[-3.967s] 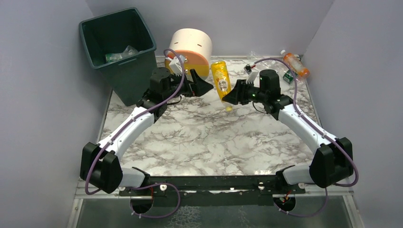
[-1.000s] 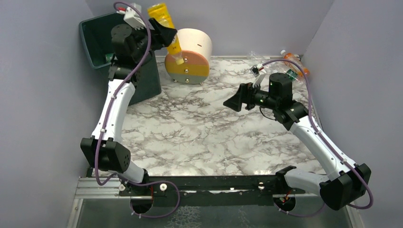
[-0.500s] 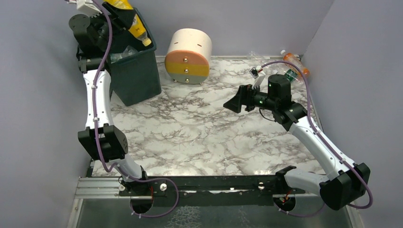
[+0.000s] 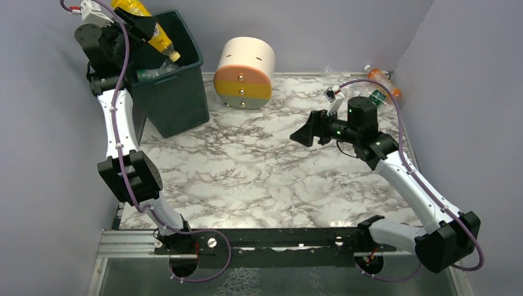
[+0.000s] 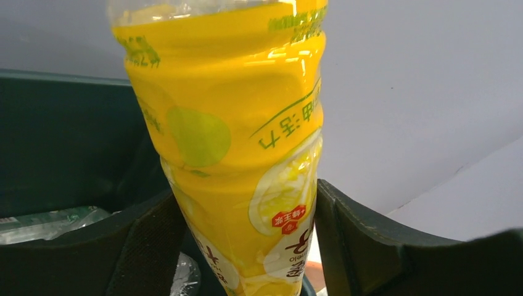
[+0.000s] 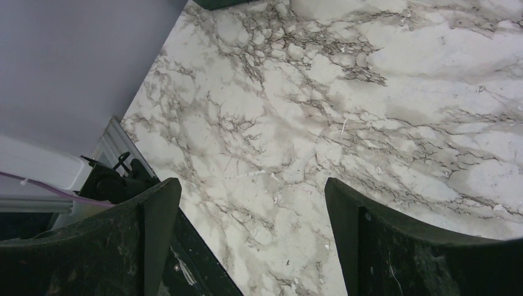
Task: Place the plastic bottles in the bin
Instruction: Place the plastic bottle in the trash bin, then pick up the plastic bottle at the center of the board.
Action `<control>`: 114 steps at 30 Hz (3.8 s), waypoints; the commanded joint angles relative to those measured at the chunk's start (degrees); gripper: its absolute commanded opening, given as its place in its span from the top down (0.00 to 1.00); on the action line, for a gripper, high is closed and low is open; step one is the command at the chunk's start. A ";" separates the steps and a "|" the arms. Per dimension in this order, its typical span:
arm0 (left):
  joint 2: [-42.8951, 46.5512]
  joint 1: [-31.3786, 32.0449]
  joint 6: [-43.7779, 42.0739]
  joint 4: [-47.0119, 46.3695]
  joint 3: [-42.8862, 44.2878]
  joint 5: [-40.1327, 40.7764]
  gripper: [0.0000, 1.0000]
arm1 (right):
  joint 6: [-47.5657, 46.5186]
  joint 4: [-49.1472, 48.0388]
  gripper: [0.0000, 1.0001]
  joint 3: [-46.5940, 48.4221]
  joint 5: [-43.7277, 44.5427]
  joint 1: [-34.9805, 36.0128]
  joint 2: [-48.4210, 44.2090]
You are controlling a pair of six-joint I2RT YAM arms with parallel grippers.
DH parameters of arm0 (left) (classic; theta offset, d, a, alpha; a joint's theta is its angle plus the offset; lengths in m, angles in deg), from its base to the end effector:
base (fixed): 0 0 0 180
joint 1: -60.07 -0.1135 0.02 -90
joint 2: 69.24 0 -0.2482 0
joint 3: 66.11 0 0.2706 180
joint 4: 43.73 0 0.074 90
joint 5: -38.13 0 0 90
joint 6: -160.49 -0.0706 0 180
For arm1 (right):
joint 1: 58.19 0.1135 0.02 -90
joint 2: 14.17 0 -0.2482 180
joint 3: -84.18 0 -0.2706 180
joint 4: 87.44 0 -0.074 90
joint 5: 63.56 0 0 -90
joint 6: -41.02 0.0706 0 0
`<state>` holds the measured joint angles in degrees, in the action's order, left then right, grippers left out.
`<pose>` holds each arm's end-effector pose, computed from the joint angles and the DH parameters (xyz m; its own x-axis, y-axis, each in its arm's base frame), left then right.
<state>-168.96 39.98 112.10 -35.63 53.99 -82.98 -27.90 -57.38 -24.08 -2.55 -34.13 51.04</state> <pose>0.4323 0.1193 0.4810 0.0298 -0.5945 -0.8036 0.2673 0.7794 -0.5667 0.2684 0.1573 0.3154 -0.6143 0.0702 -0.7859 -0.5802 0.6348 0.5103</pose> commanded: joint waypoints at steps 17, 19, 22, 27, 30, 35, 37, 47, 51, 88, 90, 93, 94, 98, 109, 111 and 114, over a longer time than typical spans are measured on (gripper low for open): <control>5.97 -3.55 0.49 -0.65 -6.67 -6.40 0.01 | -1.74 3.67 0.10 6.77 8.78 -0.60 8.52; 7.63 -3.47 1.81 -2.39 -9.71 -8.49 0.01 | -2.27 4.79 0.10 8.71 10.81 -1.72 10.53; 10.85 -3.22 3.89 -5.22 -15.07 -10.88 0.01 | -2.52 5.73 0.10 11.42 12.86 -5.04 13.38; 16.78 0.09 6.02 -9.12 -24.53 -12.54 0.01 | -1.83 5.64 0.10 14.91 16.10 -11.82 17.56; 19.92 4.91 5.40 -9.80 -29.02 -12.17 0.01 | -1.01 3.95 0.10 16.72 20.57 -15.36 20.01; 23.35 16.34 2.82 -9.69 -35.68 -9.96 0.01 | 1.85 -3.08 0.10 20.02 25.35 -22.14 27.33; 23.98 19.19 1.77 -9.45 -37.92 -9.23 0.01 | 3.96 -5.43 0.10 22.06 25.50 -24.88 31.22; 26.26 25.85 -2.91 -5.65 -44.01 -7.38 0.01 | 4.91 -13.28 0.10 36.47 26.09 -29.58 49.70; 26.55 29.51 -5.39 -3.09 -45.04 -5.51 0.01 | 5.71 -16.60 0.10 40.37 24.08 -31.17 55.18; 22.74 41.02 -10.81 3.04 -42.88 2.29 0.01 | -4.17 -22.38 0.37 43.25 19.30 -24.82 69.82; 23.07 41.10 -10.64 3.04 -42.96 2.30 0.01 | -4.32 -21.84 0.40 43.26 19.60 -24.47 69.84; 23.45 41.21 -10.65 3.22 -43.05 2.42 0.01 | -4.90 -20.62 0.46 43.71 20.11 -23.92 70.05; 23.50 41.31 -10.64 3.28 -43.08 2.43 0.01 | -5.01 -20.34 0.50 43.61 20.19 -23.74 69.93; 23.78 41.36 -10.57 3.39 -43.13 2.56 0.01 | -3.87 -21.53 0.56 39.92 20.43 -23.33 67.25; 24.39 41.56 -10.12 4.01 -42.94 2.57 0.01 | 2.38 -28.18 0.59 19.42 18.83 -22.65 48.87; 24.53 41.60 -9.70 3.81 -42.99 2.35 0.01 | 4.28 -30.11 0.59 13.15 17.62 -22.65 44.18; 24.62 41.61 -8.90 3.28 -43.03 1.96 0.01 | 6.36 -31.78 0.59 4.32 15.83 -22.56 37.54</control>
<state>-146.28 81.20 102.53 -31.39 9.73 -81.26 -25.75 -84.37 -11.27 15.74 -57.11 96.28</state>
